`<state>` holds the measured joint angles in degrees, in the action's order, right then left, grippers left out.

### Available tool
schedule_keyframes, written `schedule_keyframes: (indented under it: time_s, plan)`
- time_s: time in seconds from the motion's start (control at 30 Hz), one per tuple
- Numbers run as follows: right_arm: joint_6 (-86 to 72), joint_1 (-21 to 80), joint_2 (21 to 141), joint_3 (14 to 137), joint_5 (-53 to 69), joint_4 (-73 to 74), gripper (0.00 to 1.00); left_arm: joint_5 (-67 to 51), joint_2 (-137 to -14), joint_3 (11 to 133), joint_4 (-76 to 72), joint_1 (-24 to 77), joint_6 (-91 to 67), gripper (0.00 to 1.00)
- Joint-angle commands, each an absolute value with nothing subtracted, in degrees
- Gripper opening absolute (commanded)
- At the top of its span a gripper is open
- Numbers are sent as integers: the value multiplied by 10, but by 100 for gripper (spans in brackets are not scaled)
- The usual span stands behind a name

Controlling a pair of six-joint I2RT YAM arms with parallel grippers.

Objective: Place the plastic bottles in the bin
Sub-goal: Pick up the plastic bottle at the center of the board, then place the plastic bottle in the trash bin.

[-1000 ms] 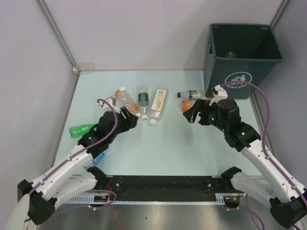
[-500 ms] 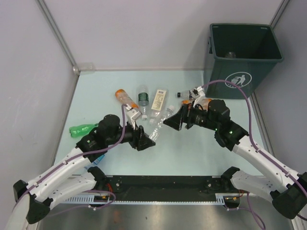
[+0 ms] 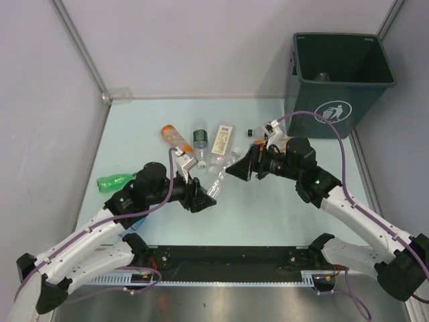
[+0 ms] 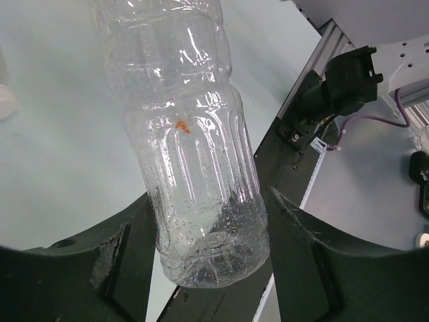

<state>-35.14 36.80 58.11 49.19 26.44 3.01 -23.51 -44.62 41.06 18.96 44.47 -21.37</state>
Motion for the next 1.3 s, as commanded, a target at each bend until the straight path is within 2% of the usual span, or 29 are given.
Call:
schedule_keyframes:
  time_s: [0.0,0.3,0.37,0.43,0.47,0.5,0.57,0.6,0.67,0.7,0.87,1.03,1.13,1.27]
  plan:
    - [-381,375,614,483,284,-17,99,-272,-412,425,113,465,-192,34]
    - [-423,377,618,461,297,-110,93,-283,-395,413,101,466,-191,33]
    - [-432,377,620,460,308,-121,89,-280,-400,416,106,466,-189,34]
    - [-438,378,621,457,320,-133,76,-270,-403,420,108,467,-187,38]
    - [-439,377,622,457,323,-134,70,-265,-404,422,112,466,-186,42]
    - [-441,378,621,457,323,-134,60,-261,-404,424,115,466,-185,52]
    - [-442,377,615,456,319,-133,50,-233,-403,428,121,467,-185,65]
    - [-443,378,613,456,313,-134,38,-223,-401,429,126,466,-186,79]
    - [-445,377,606,457,311,-145,28,-202,-398,433,132,466,-186,90]
    - [-446,374,605,458,316,-159,26,-195,-396,435,137,467,-186,99]
    - [-429,321,605,502,327,-120,26,-100,-381,475,200,467,-190,100]
    - [-357,234,613,614,309,17,25,103,-363,495,287,466,-198,100]
    - [-326,144,620,685,301,64,25,207,-360,482,319,466,-209,100]
    - [-323,27,645,769,277,79,25,235,-365,468,335,466,-216,100]
